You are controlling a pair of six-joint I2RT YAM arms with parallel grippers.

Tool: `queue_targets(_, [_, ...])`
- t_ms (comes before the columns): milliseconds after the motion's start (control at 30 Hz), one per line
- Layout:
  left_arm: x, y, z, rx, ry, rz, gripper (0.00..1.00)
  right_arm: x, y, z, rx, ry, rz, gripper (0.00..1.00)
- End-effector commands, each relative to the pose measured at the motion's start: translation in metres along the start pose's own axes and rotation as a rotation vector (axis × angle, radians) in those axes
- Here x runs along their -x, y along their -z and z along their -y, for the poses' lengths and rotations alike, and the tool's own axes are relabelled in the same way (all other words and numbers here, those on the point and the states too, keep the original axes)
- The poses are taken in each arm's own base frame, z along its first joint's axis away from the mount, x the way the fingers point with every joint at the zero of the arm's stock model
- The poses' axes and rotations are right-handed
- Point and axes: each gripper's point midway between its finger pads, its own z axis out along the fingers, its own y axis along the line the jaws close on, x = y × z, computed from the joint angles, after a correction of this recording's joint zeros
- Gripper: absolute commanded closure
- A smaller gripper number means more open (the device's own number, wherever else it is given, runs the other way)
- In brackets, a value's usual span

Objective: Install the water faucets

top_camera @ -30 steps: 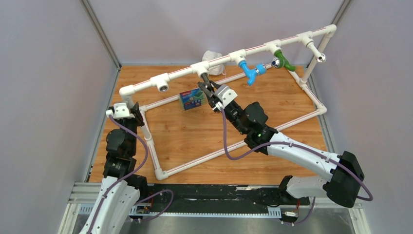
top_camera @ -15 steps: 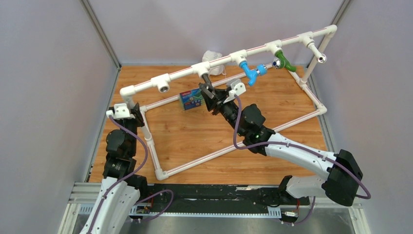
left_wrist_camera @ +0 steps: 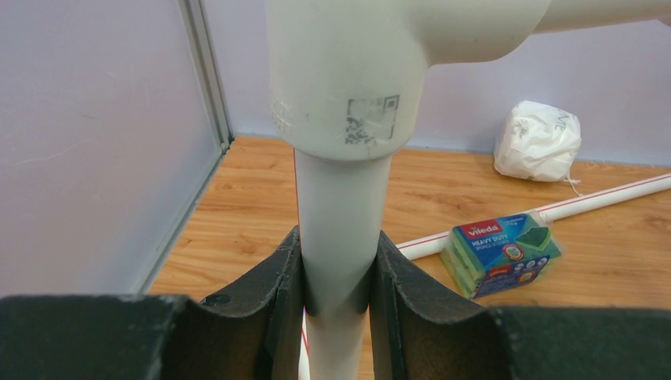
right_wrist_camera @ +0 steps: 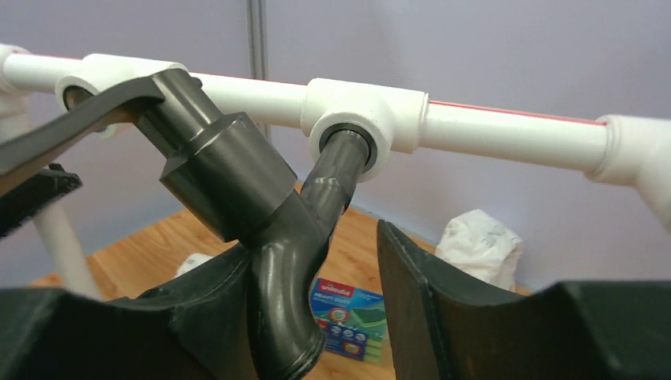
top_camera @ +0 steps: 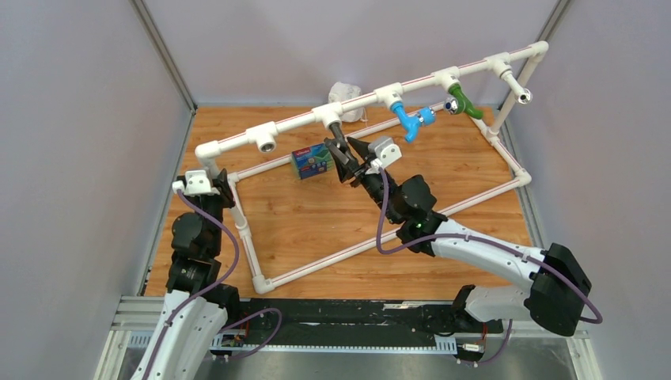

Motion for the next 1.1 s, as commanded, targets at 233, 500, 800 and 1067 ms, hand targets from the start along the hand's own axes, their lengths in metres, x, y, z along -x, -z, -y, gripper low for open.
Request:
queue_targets(233, [0.014,0.002,-0.009,0.050,0.024,0.035,1.00,0.077,0.005,0.042,-0.078,0.518,0.166,0.46])
queue_targets(500, [0.012,0.001,-0.009,0.050,0.024,0.031,1.00,0.078,0.006,0.015,-0.036,0.700,0.157,0.47])
queue_targets(800, [0.013,0.002,-0.009,0.049,0.023,0.033,1.00,0.081,0.000,0.001,-0.062,0.715,0.149,0.55])
queue_targets(1067, [0.014,0.003,-0.009,0.047,0.026,0.036,1.00,0.073,-0.005,0.011,-0.172,0.338,0.116,1.00])
